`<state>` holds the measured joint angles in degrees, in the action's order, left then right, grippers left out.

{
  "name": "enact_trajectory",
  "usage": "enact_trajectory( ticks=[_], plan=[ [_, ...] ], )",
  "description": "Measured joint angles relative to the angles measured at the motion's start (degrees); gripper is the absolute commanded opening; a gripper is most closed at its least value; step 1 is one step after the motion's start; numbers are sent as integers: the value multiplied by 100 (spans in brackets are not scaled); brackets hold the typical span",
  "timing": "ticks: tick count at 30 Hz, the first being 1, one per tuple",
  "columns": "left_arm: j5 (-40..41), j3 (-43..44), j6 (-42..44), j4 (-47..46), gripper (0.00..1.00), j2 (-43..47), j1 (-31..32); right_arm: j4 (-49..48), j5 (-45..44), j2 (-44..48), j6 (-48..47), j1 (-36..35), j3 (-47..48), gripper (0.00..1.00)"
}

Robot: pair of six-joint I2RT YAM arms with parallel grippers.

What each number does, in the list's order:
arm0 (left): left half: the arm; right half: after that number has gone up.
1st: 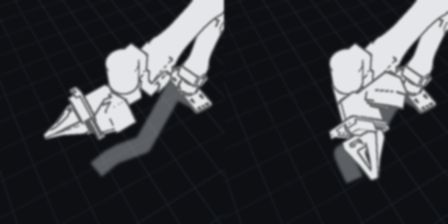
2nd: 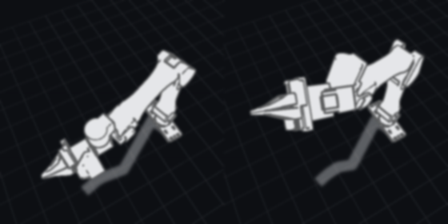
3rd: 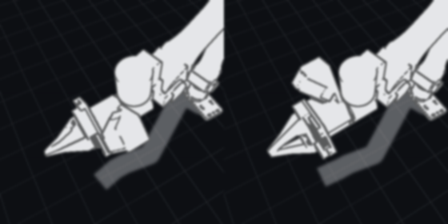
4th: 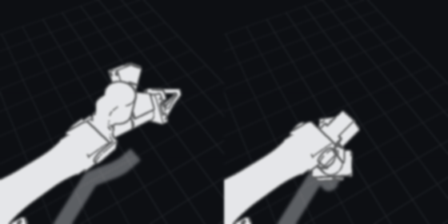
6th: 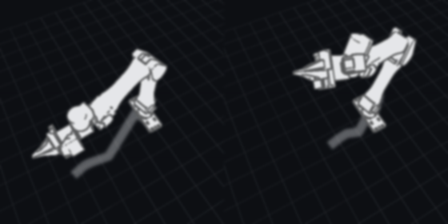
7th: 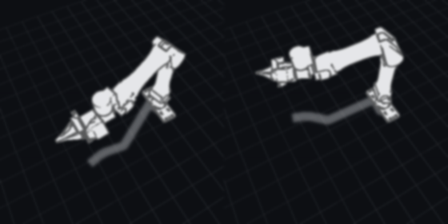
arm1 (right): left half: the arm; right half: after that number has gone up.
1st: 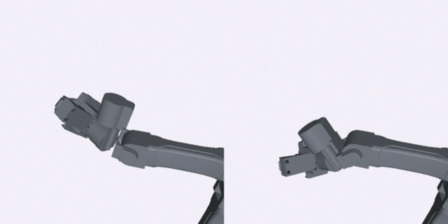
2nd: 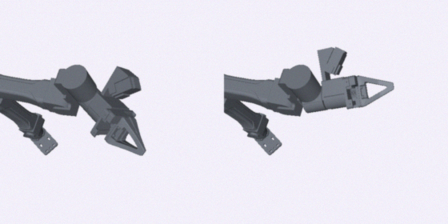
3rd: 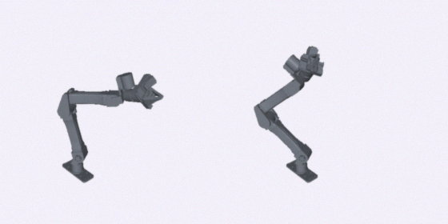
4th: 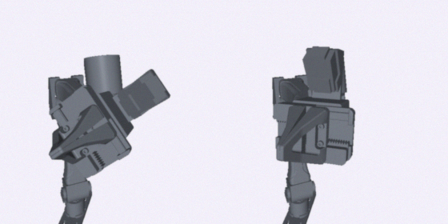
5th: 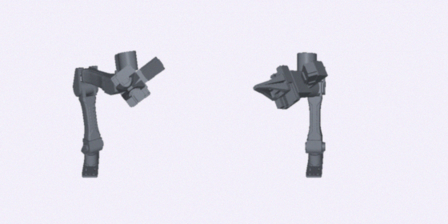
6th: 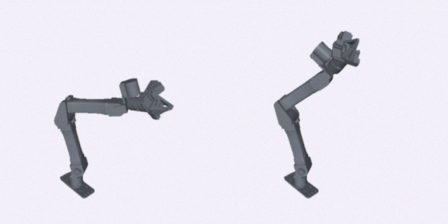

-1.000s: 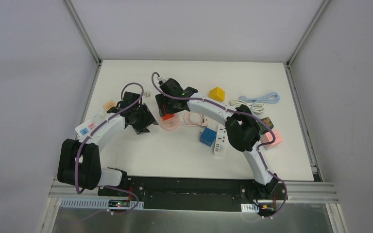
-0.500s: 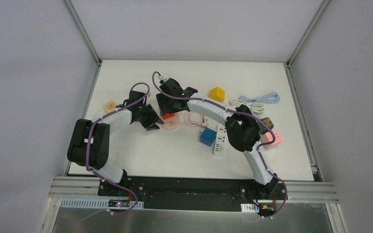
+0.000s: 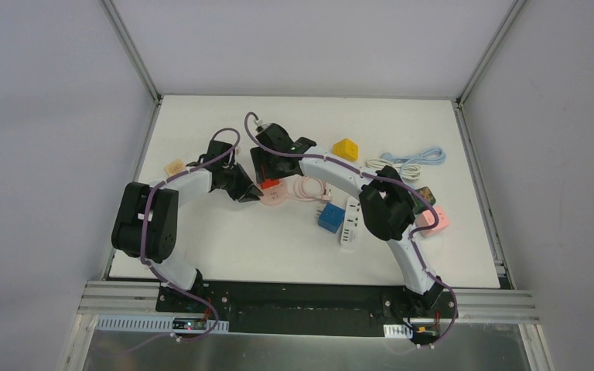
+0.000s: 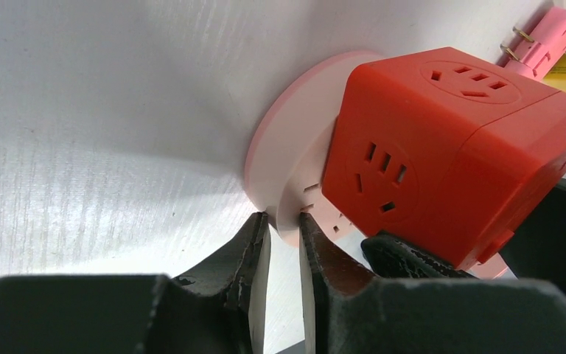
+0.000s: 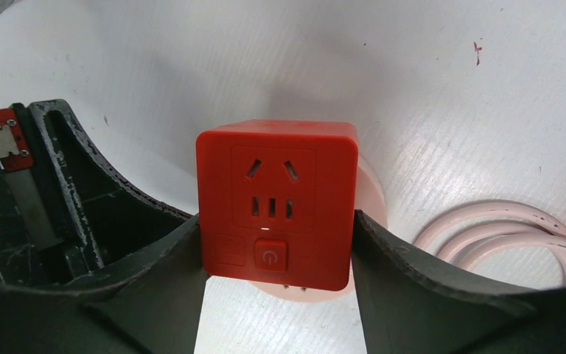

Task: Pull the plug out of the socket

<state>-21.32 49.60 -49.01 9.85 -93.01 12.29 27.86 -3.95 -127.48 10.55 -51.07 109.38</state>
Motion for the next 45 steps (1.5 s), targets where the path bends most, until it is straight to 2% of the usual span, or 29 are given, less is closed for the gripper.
enact_trajectory(
  ticks=[9, 16, 19, 23, 31, 38, 45],
  plan=[
    [-57, 72, 7, 190, 5, -87, 0, 214, 98, 0, -61, 26, 92, 0],
    [-57, 81, 13, 315, 1, -87, -2, 173, -503, 13, -348, -258, 92, 0],
    [-50, 96, 22, 365, 0, -87, -2, 162, -457, 22, -343, -245, 92, 0],
    [-52, 114, 35, 442, 0, -109, -2, 155, 76, 35, -271, -57, 52, 0],
    [-72, 201, 42, 597, 0, -173, -4, 157, -321, 46, -437, -232, 52, 0],
    [-153, 278, 39, 715, 0, -249, -37, 153, 339, 66, -374, 22, 20, 0],
    [-247, 297, 42, 813, 0, -284, -39, 177, 114, 66, -695, -140, 26, 0]
  ],
)
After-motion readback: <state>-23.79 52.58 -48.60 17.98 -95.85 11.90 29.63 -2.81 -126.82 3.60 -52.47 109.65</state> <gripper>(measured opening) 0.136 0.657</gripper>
